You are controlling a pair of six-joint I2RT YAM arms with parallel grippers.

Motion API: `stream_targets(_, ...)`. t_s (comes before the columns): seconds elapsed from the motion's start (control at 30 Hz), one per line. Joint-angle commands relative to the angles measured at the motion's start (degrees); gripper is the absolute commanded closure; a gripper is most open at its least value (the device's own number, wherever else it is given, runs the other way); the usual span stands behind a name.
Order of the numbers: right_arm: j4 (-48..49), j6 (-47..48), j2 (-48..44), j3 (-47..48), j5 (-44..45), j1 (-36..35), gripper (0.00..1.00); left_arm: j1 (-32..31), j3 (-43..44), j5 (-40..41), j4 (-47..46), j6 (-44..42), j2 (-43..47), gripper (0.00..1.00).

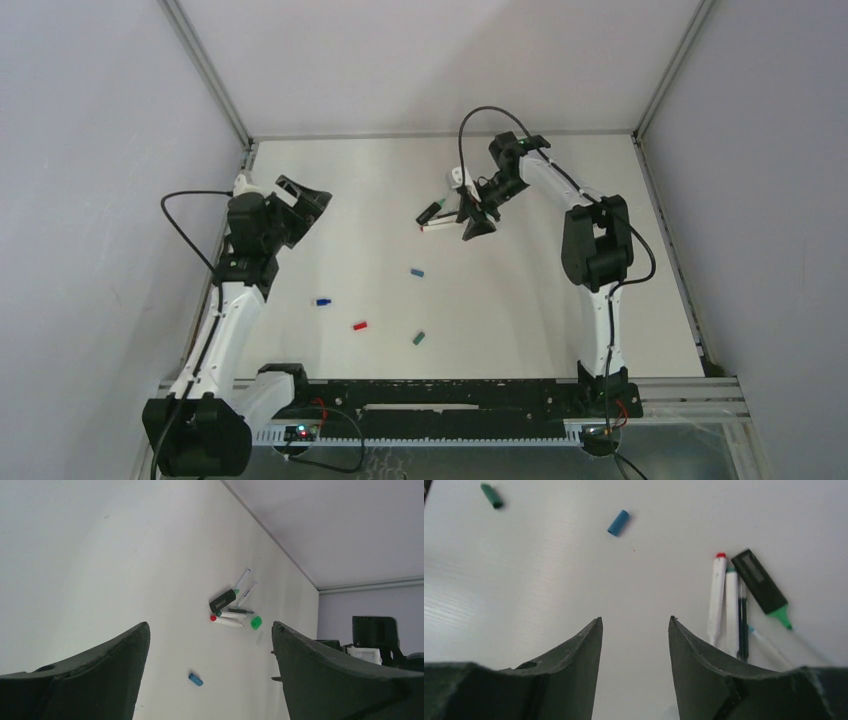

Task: Insert the pens into the pen caps
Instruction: Pick up the pen from the center of the board.

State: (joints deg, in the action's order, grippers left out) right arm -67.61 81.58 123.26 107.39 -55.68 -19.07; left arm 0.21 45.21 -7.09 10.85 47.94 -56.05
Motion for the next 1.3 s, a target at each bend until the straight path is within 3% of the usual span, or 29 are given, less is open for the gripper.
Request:
stream_targets(0.0, -3.9, 19.4, 1.1, 1.5, 2.5, -2.8, 0.43, 0.5, 4.7, -2.0, 0.4, -3.7, 0.0, 0.06)
stream_targets(0.3, 14.1, 4.5, 4.5, 1.0, 12.1, -5.9, 0.56, 0.6, 1.5, -0.9, -0.6, -4.4, 3.9, 0.06)
stream_targets(0.57, 19.6, -2.3, 8.9, 3.7, 16.6, -6.6, 0.6, 0.6, 2.1, -0.9, 0.2, -5.4, 3.7, 0.06)
stream_targets(1.27, 18.4, -3.5, 12.4, 7.1, 18.3, -7.0, 0.63, 0.6, 3.0, -0.8, -0.2, -6.2, 0.7, 0.05)
